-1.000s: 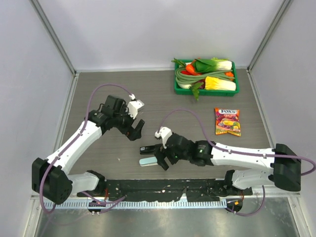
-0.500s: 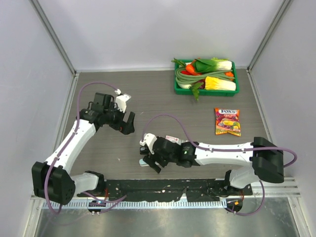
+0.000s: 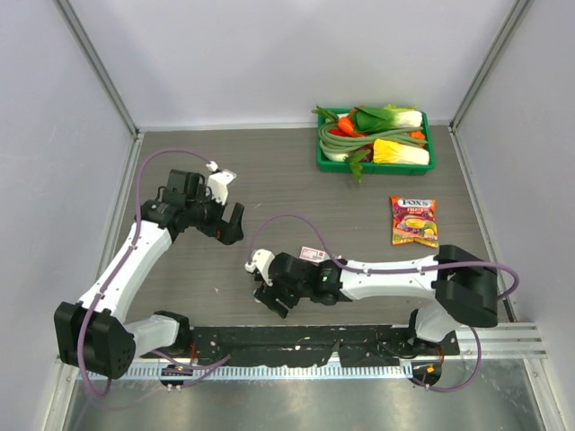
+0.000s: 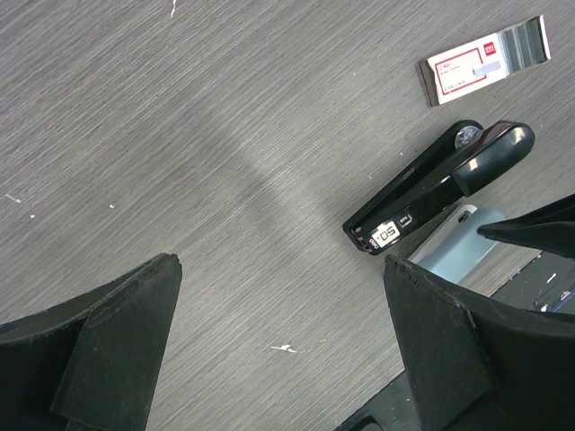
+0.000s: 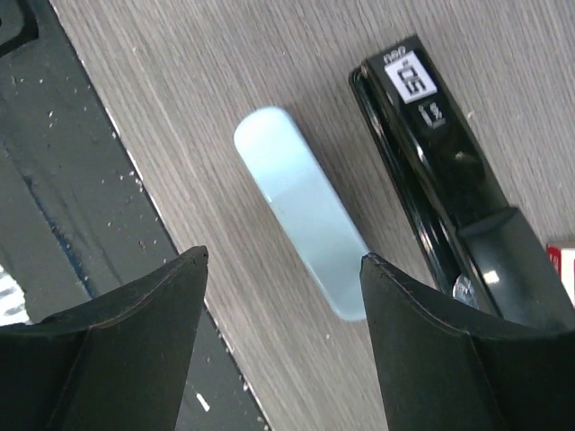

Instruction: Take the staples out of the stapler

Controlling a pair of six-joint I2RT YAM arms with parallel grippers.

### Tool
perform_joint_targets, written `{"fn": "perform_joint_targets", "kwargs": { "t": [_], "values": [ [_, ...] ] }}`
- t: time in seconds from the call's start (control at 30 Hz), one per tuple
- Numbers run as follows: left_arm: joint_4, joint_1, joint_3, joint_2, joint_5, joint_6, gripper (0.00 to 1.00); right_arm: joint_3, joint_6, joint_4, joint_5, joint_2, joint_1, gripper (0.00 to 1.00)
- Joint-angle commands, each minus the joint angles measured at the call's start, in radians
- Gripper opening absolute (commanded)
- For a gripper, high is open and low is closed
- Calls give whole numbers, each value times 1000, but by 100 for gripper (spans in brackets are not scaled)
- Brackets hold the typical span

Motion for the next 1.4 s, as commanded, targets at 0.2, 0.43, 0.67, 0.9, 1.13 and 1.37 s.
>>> {"fn": "perform_joint_targets", "kwargs": {
  "t": [0.2,0.43,0.67,0.9,1.13,1.37],
  "values": [
    [-11,6,-5,-42,12,3,100,86,-100,1,73,130,5,67],
    [-5,6,-16,-45,20,8,100,105,-155,-43,133,101,5,67],
    [1,8,-23,-51,24,6,100,108,-146,-62,102,70,4,67],
    [-3,6,-36,-72,15,20,100,108,-129,-62,52,42,5,65],
    [7,8,-60,-91,17,17,100,68,-126,-37,144,-8,-12,58],
    [9,8,-66,-100,17,23,100,36,-54,-20,115,-7,-61,56]
  ]
}}
